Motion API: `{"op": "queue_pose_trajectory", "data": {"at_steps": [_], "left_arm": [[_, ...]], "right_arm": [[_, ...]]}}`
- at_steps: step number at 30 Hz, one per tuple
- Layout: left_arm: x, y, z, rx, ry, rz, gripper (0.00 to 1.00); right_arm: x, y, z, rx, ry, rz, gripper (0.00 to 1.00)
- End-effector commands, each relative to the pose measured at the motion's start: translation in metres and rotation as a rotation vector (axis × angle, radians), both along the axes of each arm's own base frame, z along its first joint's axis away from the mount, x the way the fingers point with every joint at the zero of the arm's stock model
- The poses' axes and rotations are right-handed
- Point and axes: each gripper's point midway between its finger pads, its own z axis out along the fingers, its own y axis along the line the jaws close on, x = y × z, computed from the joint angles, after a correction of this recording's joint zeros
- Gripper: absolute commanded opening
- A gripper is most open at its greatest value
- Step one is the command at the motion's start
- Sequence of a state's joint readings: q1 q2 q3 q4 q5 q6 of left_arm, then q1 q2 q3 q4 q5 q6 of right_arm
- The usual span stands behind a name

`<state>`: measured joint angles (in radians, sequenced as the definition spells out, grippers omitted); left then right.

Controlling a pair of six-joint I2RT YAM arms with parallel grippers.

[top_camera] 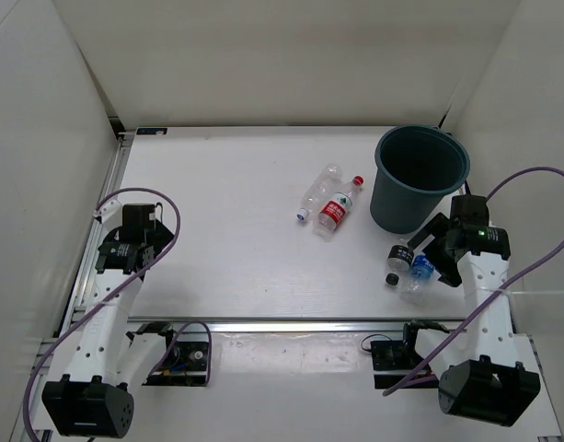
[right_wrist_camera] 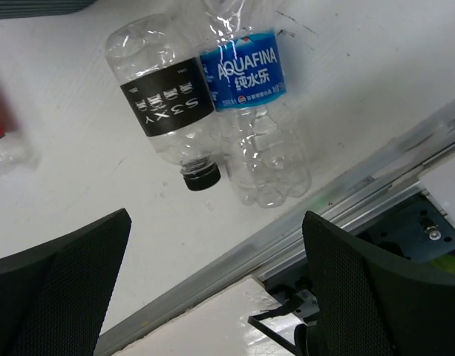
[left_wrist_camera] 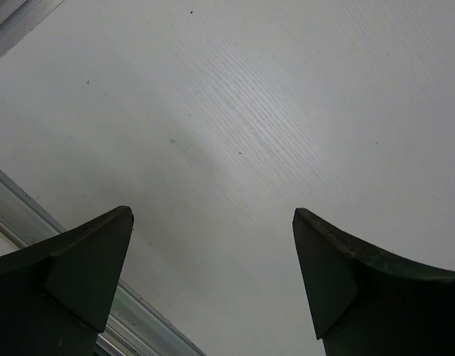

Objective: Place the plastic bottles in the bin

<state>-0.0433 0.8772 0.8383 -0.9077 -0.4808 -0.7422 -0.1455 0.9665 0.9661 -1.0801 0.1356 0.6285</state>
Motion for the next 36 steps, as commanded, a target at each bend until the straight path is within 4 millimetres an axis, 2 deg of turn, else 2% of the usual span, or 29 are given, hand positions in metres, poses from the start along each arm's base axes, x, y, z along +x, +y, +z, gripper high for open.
{"op": "queue_pose_trajectory", "data": {"at_steps": [1, 2, 5, 8, 14, 17, 22, 26, 32, 35, 36], "left_arm": [[0.004, -0.004, 0.004, 0.007, -0.031, -0.046, 1.00], [0.003, -0.004, 0.004, 0.012, -0.027, -0.052, 1.00], [0.003, -0.006, 0.006, 0.017, -0.043, -0.068, 1.00], [0.002, -0.008, 0.001, 0.023, -0.027, -0.086, 1.00], [0.001, -0.011, -0.002, 0.035, -0.014, -0.108, 1.00], [0.000, -0.009, 0.001, 0.042, -0.027, -0.102, 1.00], [-0.003, -0.008, 0.001, 0.048, -0.036, -0.096, 1.00], [-0.004, -0.010, -0.002, 0.048, -0.027, -0.105, 1.00], [-0.005, -0.011, -0.006, 0.048, -0.005, -0.118, 1.00], [-0.005, -0.011, 0.000, 0.047, -0.012, -0.118, 1.00], [-0.004, -0.010, -0.002, 0.054, 0.001, -0.125, 1.00]], "right_arm": [[-0.004, -0.007, 0.002, -0.033, -0.001, -0.015, 1.00], [-0.003, -0.009, 0.003, -0.039, -0.009, -0.015, 1.00], [-0.001, -0.014, -0.012, -0.054, 0.039, -0.024, 1.00], [0.000, -0.022, -0.023, -0.057, 0.098, -0.102, 1.00], [-0.005, -0.035, -0.065, 0.059, 0.298, -0.231, 1.00], [0.002, -0.034, -0.068, 0.121, 0.267, -0.214, 1.00], [0.012, -0.040, -0.071, 0.109, 0.276, -0.208, 1.00], [0.008, -0.059, -0.081, 0.043, 0.338, -0.242, 1.00], [0.009, -0.072, -0.097, 0.054, 0.352, -0.284, 1.00], [0.007, -0.079, -0.107, 0.066, 0.371, -0.318, 1.00], [0.004, -0.084, -0.107, 0.070, 0.370, -0.341, 0.94]]}}
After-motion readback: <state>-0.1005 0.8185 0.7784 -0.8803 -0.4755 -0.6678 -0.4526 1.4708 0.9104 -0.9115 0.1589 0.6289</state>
